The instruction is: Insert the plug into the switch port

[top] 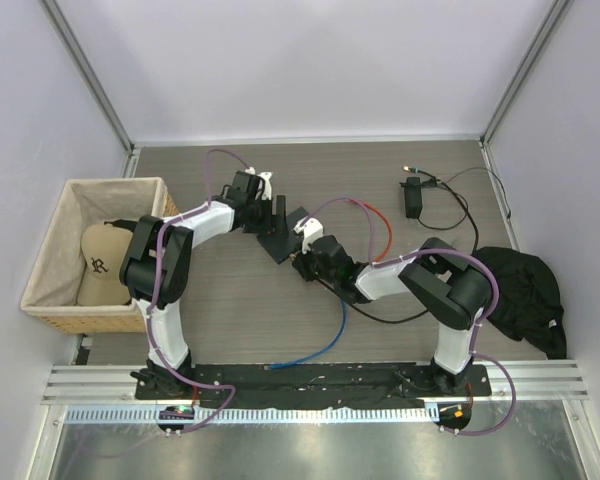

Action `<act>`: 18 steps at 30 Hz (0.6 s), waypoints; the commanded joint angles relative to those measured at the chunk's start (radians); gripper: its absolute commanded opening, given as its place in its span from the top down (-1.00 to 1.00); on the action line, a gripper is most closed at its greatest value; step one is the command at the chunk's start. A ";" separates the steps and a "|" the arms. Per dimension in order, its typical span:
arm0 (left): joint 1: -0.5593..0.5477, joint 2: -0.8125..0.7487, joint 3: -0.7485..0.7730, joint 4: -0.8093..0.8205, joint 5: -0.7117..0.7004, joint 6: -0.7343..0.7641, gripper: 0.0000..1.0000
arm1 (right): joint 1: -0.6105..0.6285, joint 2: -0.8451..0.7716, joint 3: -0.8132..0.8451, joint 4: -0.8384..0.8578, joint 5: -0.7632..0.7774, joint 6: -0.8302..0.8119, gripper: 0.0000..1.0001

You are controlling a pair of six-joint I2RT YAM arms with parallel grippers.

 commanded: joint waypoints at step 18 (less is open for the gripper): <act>-0.009 -0.021 -0.034 -0.055 0.050 -0.043 -0.50 | -0.008 0.031 0.042 0.106 0.023 0.013 0.98</act>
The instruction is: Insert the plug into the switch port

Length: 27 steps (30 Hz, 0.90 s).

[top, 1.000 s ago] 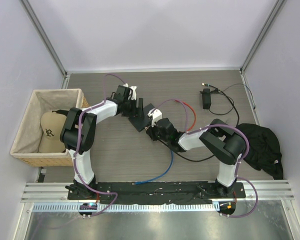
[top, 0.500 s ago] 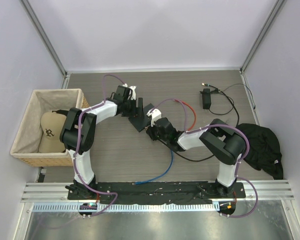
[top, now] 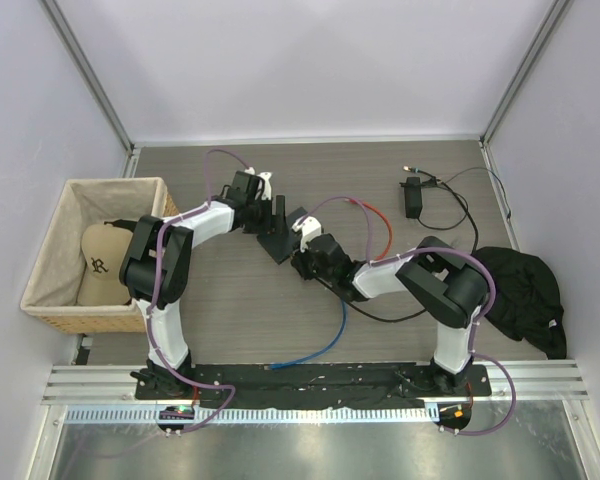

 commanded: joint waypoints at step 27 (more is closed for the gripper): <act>-0.213 -0.062 -0.168 -0.230 0.420 -0.003 -0.40 | -0.073 0.082 0.138 0.105 -0.329 -0.167 0.95</act>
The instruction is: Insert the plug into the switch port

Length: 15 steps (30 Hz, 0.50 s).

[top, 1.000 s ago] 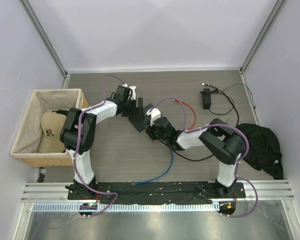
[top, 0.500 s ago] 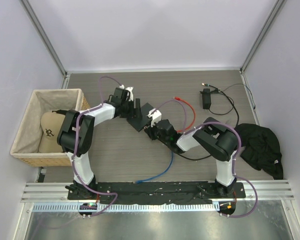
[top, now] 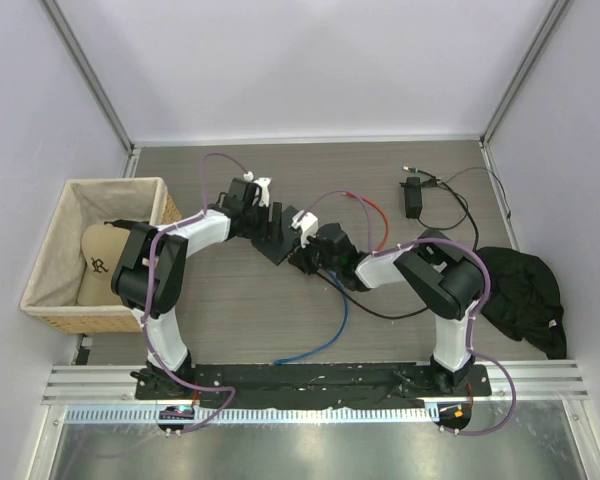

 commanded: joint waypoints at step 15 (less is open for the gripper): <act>-0.043 0.069 -0.014 -0.289 -0.035 -0.265 -0.34 | 0.008 -0.126 0.055 -0.313 0.035 0.004 0.32</act>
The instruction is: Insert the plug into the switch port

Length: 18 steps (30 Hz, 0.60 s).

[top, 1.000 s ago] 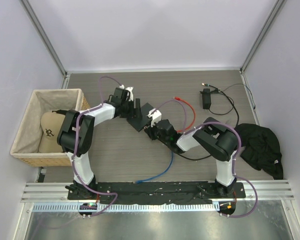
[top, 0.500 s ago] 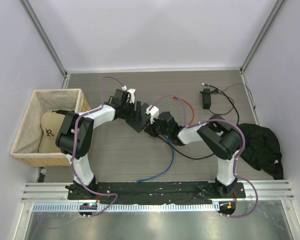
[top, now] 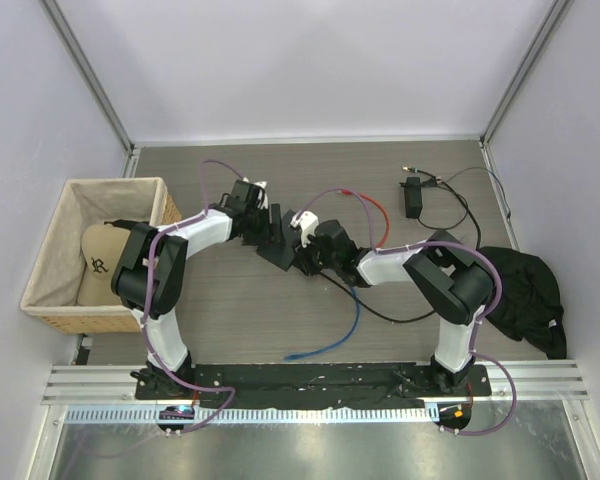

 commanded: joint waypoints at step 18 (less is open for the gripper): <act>-0.038 0.067 0.003 -0.229 -0.071 -0.083 -0.36 | 0.010 -0.142 0.027 -0.355 0.040 -0.081 0.15</act>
